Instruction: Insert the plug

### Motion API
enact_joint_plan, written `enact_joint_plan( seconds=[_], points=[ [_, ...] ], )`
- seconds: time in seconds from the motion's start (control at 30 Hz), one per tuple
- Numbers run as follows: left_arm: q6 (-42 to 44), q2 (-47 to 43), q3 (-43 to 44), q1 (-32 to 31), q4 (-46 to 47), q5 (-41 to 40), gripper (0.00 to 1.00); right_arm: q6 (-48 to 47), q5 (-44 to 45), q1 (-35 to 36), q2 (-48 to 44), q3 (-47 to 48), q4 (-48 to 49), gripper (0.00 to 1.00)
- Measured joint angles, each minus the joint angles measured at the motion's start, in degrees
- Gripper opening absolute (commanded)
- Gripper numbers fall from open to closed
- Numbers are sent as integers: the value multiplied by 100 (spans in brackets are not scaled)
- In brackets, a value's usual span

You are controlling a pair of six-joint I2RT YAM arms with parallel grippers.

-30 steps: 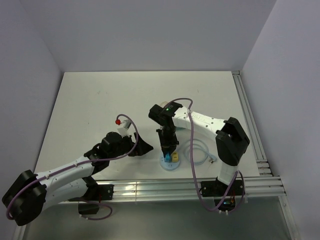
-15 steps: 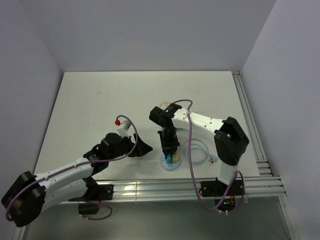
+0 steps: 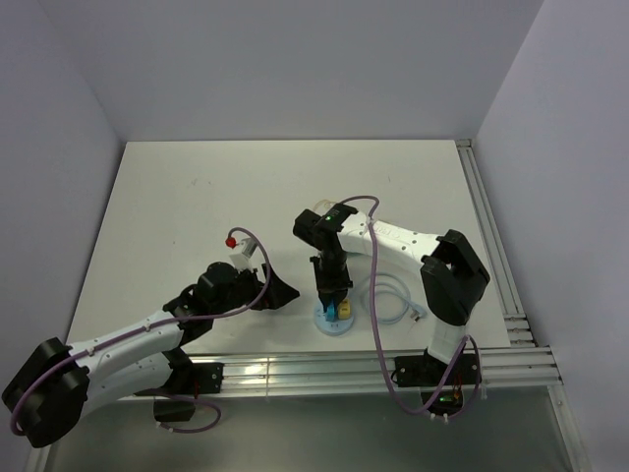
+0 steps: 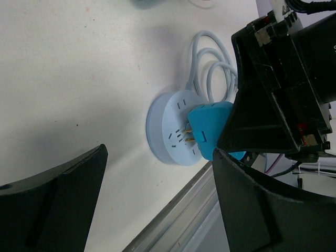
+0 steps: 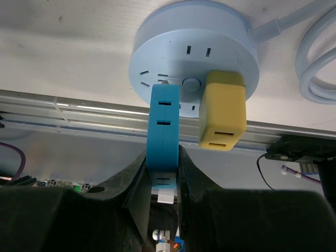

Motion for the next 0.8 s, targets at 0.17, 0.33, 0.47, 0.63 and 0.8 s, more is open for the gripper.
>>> enact_joint_plan(
  seconds=[0.17, 0.33, 0.47, 0.63, 0.8],
  points=[
    [2, -44, -2, 0, 2, 0, 87, 42, 7, 17, 37, 0, 33, 0],
    [2, -48, -7, 0, 0, 0, 87, 79, 9, 26, 96, 0, 83, 0],
    [2, -79, -7, 0, 0, 0, 87, 120, 7, 28, 170, 7, 107, 0],
    [15, -83, -7, 0, -4, 0, 87, 170, 7, 31, 177, 11, 107, 0],
    [17, -81, -7, 0, -7, 0, 87, 234, 13, 37, 179, 11, 109, 0]
  ],
)
